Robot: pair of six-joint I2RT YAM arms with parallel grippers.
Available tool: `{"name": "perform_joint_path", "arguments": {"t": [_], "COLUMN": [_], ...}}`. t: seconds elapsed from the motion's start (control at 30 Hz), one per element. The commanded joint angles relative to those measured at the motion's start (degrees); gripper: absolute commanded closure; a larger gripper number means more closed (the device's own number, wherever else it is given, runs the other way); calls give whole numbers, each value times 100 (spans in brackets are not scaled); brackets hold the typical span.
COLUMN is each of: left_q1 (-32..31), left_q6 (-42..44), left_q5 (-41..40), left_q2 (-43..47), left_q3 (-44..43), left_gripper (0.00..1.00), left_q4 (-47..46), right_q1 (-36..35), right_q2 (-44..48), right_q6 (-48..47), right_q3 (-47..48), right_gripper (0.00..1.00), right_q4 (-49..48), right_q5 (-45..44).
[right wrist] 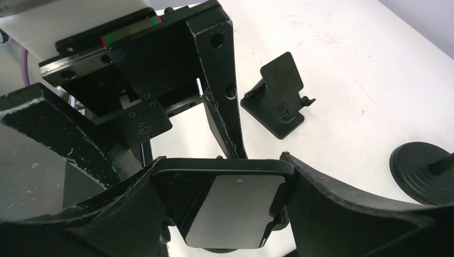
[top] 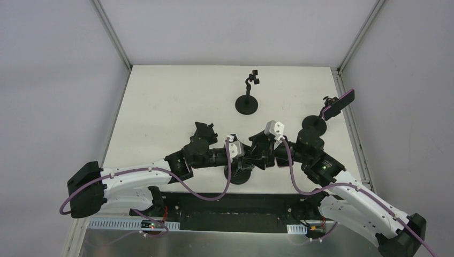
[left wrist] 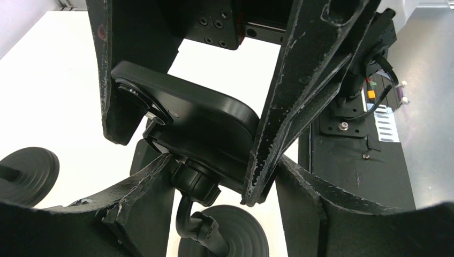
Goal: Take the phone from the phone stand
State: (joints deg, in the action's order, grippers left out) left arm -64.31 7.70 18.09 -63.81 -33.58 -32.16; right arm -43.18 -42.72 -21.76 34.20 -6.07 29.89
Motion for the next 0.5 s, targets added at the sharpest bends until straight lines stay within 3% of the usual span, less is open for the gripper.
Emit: {"name": "perform_joint_path", "arguments": {"t": [0.0,0.47], "left_q1": [-345,-349], "left_q6": [-333,-331], "left_q5": [2287,2202], "left_q2": [59,84], "left_q3": [-83,36], "left_gripper": [100,100], "left_q4": [63,65], "right_q1": [522,712], "right_q2": [-109,190], "right_q6": [-1058,-796], "right_q3": [119,341], "right_gripper": [100,100], "right_q4": [557,1116], "right_q5": [-1034,-11]}}
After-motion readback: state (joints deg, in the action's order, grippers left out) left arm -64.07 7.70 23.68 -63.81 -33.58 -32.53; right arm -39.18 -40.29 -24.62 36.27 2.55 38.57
